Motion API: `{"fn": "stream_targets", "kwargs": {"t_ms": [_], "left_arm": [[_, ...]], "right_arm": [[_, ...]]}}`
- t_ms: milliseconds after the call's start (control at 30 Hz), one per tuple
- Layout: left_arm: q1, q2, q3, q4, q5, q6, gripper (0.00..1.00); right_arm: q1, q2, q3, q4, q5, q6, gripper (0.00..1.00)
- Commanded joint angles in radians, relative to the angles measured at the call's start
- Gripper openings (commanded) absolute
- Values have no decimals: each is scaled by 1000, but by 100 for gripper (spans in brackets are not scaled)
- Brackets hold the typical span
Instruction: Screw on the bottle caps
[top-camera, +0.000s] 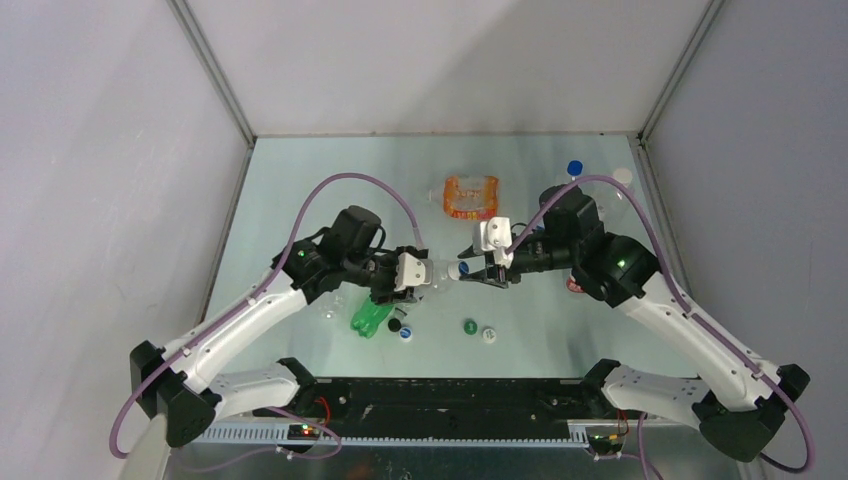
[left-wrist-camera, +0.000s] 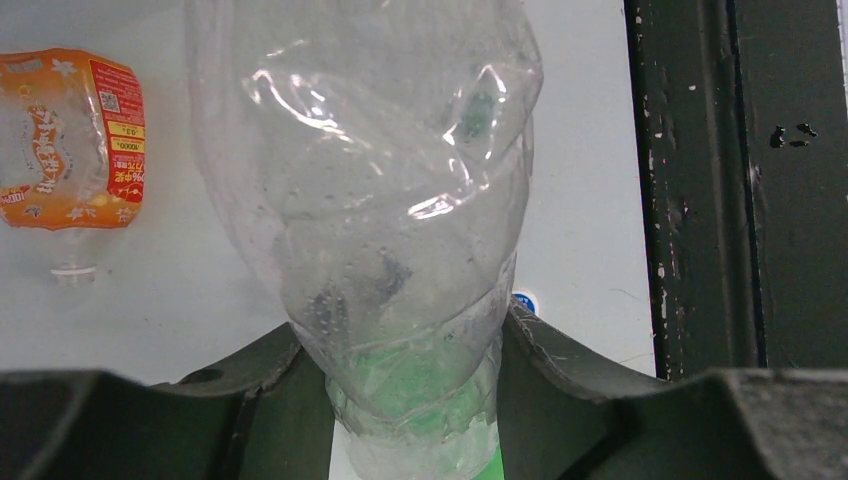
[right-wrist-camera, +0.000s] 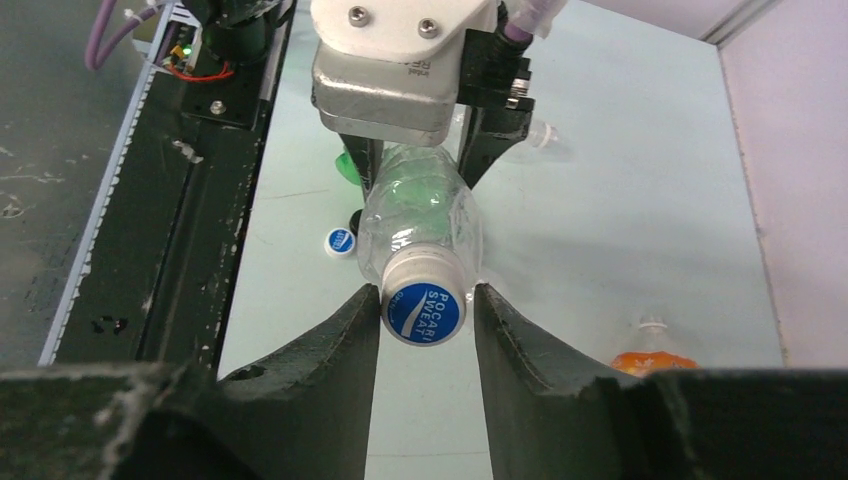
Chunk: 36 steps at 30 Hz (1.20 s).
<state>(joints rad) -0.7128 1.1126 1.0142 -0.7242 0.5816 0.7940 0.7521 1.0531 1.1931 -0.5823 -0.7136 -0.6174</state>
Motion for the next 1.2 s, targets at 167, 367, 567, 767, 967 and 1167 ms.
{"fn": "stream_targets", "kwargs": {"t_ms": [167,367,567,767,967,1167], "left_arm": [[5,-8,59,3,56,5,3],[5,-48,17,140,2,-94,3],[-102,-177,-182,499,-371,-180,3],[-209,-233,-313,779,-671,-155,2],[-331,-199,-408,979,-983,-47,3],[-403,-143,-461,1142,-1203,32,4]], "right_arm": [[23,44,57,-45,-32,-13,31],[15,79,57,-32,62,150,0],[-10,118,56,52,276,615,0],[-25,132,51,58,435,951,0],[-30,119,8,102,500,1150,0],[-45,77,-34,167,550,1255,0]]}}
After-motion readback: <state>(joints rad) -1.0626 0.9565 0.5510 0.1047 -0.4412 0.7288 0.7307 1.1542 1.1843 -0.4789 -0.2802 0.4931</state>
